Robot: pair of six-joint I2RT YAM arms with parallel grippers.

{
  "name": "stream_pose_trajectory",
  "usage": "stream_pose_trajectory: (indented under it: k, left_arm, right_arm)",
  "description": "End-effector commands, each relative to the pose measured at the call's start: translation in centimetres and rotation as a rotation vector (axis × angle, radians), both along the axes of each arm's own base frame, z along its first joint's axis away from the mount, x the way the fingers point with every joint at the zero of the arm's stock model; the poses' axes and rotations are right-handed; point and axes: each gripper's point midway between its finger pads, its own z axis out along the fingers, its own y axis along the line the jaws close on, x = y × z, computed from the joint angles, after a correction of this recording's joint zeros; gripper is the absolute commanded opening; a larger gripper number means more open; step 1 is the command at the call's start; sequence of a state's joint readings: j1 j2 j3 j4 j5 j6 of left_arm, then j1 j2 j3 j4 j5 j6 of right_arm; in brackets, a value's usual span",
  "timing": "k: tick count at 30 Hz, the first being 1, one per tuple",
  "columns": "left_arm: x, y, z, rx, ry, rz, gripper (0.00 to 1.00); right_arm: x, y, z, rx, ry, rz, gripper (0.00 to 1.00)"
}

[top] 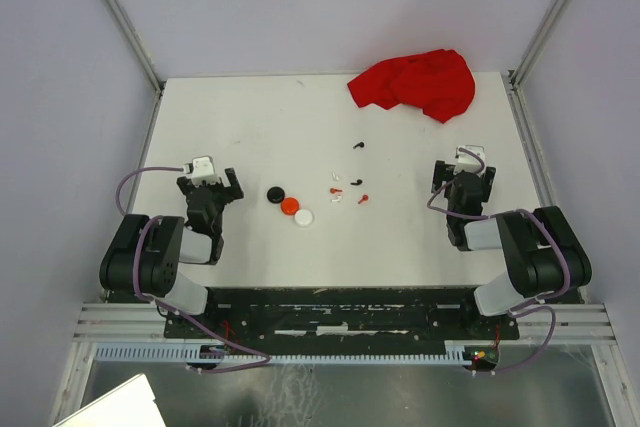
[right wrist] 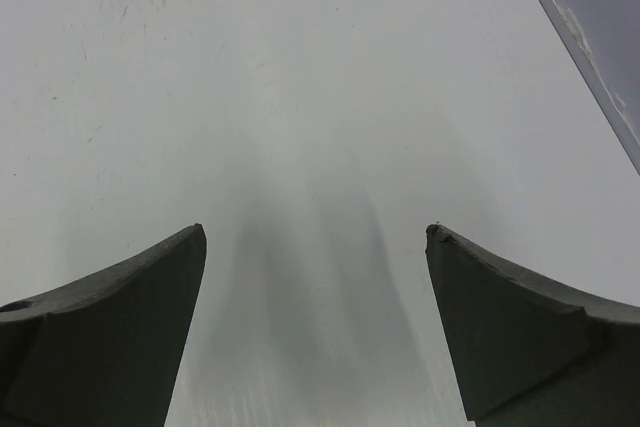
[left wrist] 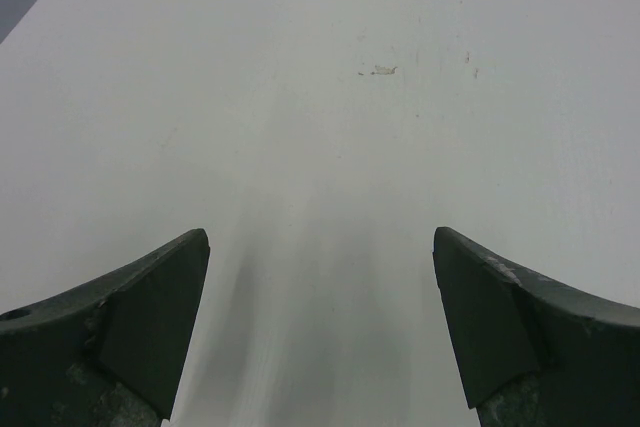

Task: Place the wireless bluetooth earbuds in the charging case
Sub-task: Pick up the charging case at the center of the board.

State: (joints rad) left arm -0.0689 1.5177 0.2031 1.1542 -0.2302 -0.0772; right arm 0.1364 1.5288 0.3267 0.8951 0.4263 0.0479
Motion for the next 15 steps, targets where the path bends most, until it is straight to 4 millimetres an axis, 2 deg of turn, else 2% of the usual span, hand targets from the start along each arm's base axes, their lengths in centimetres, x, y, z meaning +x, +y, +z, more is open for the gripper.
stream_pose_trajectory:
  k: [1,9,12,14,15]
  left_arm:
    - [0.9,0.5,1.8,0.055,-0.054,0.006,0.99]
    - [0.9,0.5,1.7,0.055,-0.051,0.005,0.99]
    - [0.9,1.0,2.3,0.054,-0.052,0.04,0.99]
    - [1.9,1.2,4.0,0.041,-0.017,0.069,0.99]
    - [1.6,1.6,4.2,0.024,0.043,0.106,0.99]
  right_arm:
    - [0.8,0.0,1.5,0.017,-0.053,-0.004,0.99]
    - [0.9,0.1,1.5,0.02,-0.049,0.001,1.0]
    - [1.1,-0.4,3.3,0.018,-0.08,-0.035,0.99]
    - [1.7,-0.1,5.3,0.005,-0.01,-0.036,0.99]
    - [1.4,-0.3,5.8,0.017,0.049,-0.068,0.99]
